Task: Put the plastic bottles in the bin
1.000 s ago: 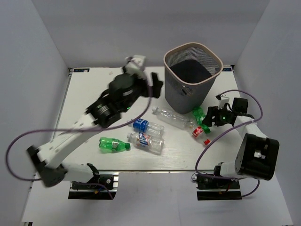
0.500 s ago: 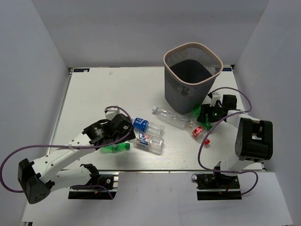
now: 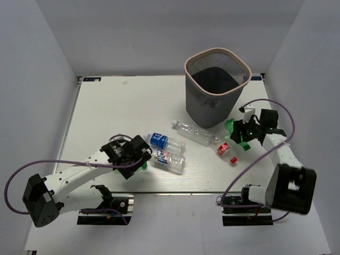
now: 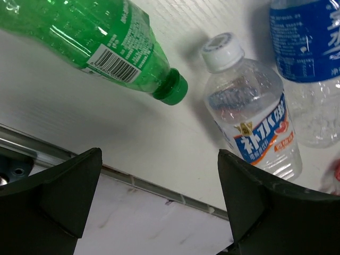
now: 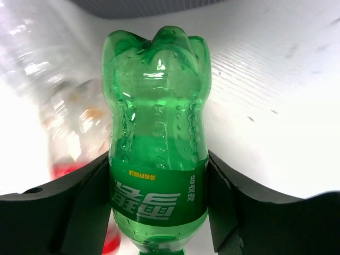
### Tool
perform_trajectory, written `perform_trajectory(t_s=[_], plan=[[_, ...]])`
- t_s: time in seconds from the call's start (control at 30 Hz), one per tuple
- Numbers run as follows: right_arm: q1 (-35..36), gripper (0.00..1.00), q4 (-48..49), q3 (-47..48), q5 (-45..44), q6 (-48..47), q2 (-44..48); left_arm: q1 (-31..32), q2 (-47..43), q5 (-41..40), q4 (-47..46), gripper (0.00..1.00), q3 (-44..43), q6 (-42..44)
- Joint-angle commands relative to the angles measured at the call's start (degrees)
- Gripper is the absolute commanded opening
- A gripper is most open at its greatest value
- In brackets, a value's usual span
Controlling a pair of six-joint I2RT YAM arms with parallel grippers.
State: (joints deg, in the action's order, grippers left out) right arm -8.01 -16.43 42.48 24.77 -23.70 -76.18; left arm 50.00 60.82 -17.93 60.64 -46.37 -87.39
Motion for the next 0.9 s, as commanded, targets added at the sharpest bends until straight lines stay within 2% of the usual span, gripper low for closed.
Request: perform_trajectory(t_s=[0.0, 0.03, 0.17, 0.27, 0.37, 0.47, 0.57, 0.6, 0.7, 0.87], plan=[[-1.83, 0.07, -9.32, 0.32, 2.12, -6.7, 10.16, 0.01, 0.87, -1.31, -3.24, 0.99, 0.58, -7.17], [-2.96, 0.07, -12.55, 0.58, 1.6, -6.71, 13.05, 0.01, 2.27, -2.62, -3.25, 0.99, 0.58, -7.18], [-4.81, 0.04, -14.07, 0.67, -4.0, -2.07, 22.71, 0.01, 5.88, -4.74, -3.78, 0.99, 0.58, -8.57], [-5.87, 0.03, -16.34, 2.34, -6.13, 1.63, 27.3, 0.01, 9.84, -6.14, -0.8, 0.99, -1.52, -9.72], [-6.14, 0.02, -17.85, 5.33, -6.49, 3.14, 30.29, 0.01, 10.55, -7.29, 1.31, 0.99, -2.06, -9.72], [-6.14, 0.02, -16.89, 8.4, -3.17, 2.17, 35.11, 0.01, 8.8, -7.91, 3.34, 0.99, -2.06, -9.72], [-6.05, 0.02, -14.27, 12.62, 6.06, 1.73, 35.93, 0.01, 6.95, -7.91, 6.23, 0.99, -2.06, -9.72], [-5.96, 0.02, -12.16, 14.28, 10.86, 2.86, 35.67, 0.01, 6.08, -7.91, 7.03, 0.99, -2.06, -9.72], [-5.61, 0.02, -5.5, 18.86, 17.29, 7.34, 32.17, 0.01, 4.32, -8.52, 9.14, 0.99, -0.75, -9.72], [-4.74, 0.02, 0.5, 31.4, 21.36, 14.1, 21.18, -0.51, 2.2, -9.14, 8.62, 0.99, 1.54, -10.43]])
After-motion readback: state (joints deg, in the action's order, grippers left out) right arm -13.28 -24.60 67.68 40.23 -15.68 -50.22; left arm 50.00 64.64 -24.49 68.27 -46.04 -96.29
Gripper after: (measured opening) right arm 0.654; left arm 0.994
